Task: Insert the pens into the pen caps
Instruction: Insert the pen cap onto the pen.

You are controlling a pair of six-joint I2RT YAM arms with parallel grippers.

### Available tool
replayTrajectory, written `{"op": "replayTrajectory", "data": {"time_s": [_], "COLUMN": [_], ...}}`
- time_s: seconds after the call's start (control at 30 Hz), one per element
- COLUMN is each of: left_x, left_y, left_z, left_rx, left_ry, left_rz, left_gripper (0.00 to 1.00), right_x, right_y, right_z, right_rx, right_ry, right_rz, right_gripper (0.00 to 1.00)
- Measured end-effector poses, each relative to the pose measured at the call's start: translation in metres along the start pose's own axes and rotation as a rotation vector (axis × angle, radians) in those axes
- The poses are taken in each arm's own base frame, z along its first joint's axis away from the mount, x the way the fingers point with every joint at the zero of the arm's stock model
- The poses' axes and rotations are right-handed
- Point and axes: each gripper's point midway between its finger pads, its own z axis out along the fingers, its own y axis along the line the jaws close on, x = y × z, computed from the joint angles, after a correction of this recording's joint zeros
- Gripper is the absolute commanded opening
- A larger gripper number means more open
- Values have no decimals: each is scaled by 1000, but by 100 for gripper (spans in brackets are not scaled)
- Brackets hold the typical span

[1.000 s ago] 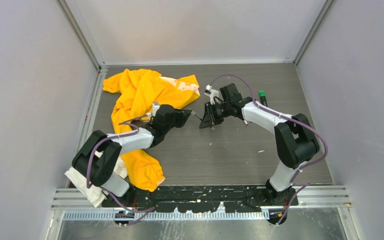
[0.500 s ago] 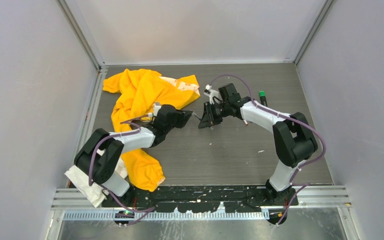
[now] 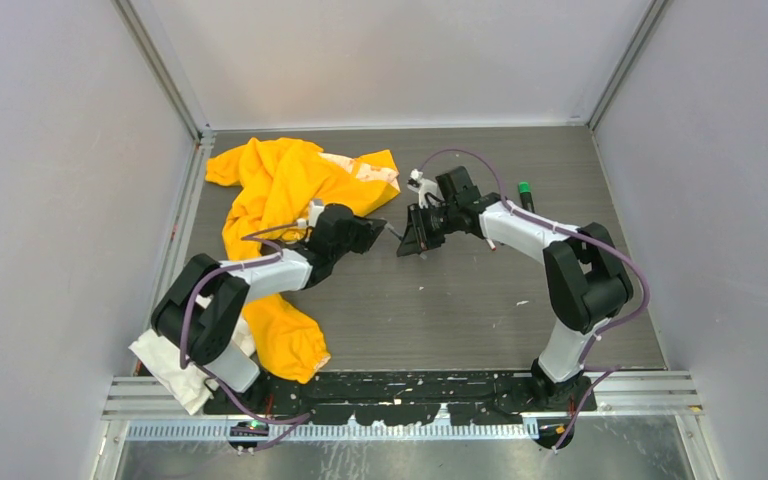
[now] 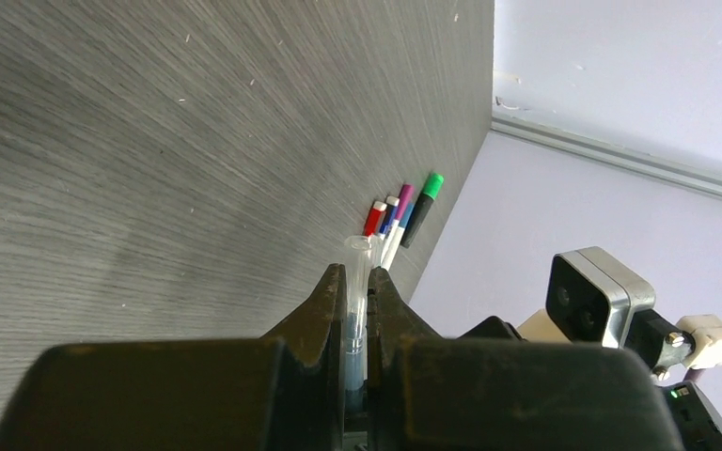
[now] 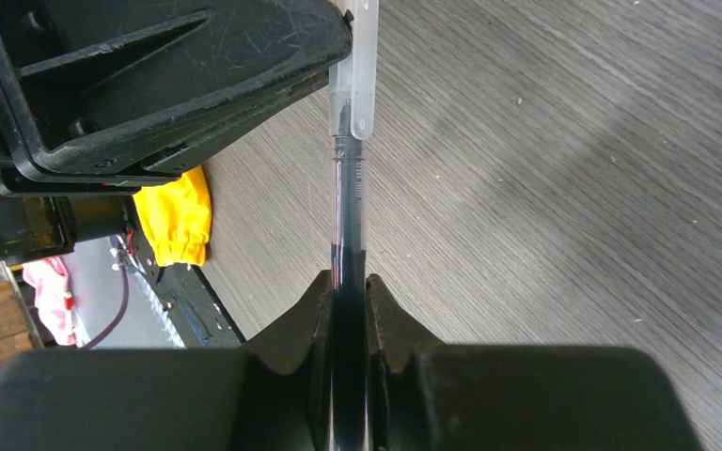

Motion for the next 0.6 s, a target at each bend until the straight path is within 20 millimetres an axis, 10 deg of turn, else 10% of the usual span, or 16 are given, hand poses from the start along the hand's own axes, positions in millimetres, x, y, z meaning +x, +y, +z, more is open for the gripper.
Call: {"op": "replayTrajectory", "data": {"time_s": [0.6], "left_x": [-12], "left_y": [-73], "left_z": [-1], "left_rx": [196], "left_ry": [-31], "left_rz": [60], "left_gripper": [1], "right_x": [-61], "right_y": [10], "right_z": [-28], "right_rx": [73], "right_ry": [-82], "right_rz": [-189], "right_gripper": [1]}}
